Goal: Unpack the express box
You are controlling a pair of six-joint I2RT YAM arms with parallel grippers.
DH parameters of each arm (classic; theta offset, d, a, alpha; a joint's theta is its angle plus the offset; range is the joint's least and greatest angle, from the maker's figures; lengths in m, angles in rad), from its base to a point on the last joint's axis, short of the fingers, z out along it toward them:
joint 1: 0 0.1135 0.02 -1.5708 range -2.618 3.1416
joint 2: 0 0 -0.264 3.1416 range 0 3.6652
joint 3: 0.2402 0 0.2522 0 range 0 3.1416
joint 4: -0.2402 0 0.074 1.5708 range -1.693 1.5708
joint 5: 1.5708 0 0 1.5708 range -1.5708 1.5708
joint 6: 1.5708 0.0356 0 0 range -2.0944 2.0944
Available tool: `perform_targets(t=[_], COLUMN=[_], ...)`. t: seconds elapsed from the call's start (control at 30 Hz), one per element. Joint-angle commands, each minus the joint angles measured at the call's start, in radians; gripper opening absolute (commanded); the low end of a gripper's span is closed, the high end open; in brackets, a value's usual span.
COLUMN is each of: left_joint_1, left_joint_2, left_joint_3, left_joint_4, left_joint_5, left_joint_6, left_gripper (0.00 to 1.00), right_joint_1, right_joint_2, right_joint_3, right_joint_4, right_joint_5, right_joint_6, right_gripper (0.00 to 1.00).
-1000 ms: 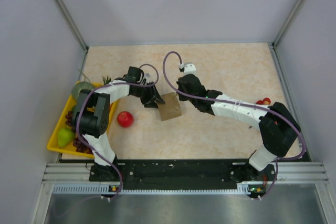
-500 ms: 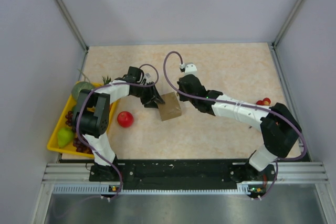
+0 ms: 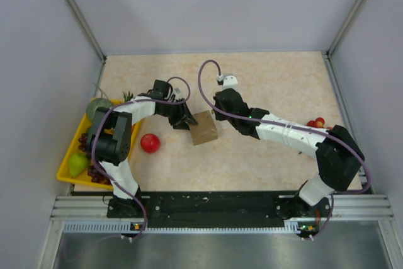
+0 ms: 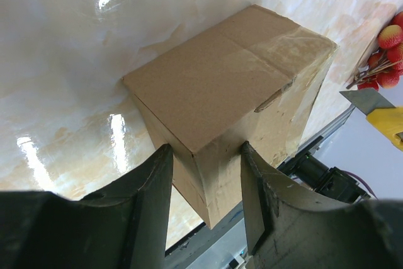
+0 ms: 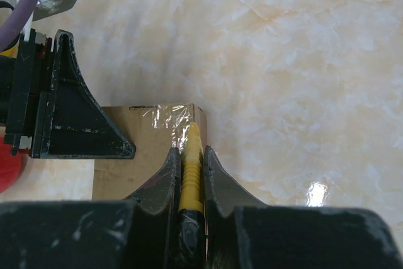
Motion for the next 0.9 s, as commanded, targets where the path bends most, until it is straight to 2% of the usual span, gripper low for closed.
perform_targets(t=[0.0, 0.87], left_joint_1=[-0.002, -0.002], left_joint_2=[0.039, 0.04], left_joint_3=[-0.039, -0.043], left_joint_4=[0.023, 0.026], left_joint_5=[-0.131, -0.131], left_joint_6=[0.02, 0.016], left_gripper=[0.34, 0.33], right_joint_1=[0.019, 0.019], right_joint_2=[-0.011, 0.038], right_joint_3=[0.048, 0.056], right_joint_4=[0.011, 0.001], right_joint_5=[-0.001, -0.021], right_joint_6=[0.014, 0.017], right_gripper=[0.0, 0.0])
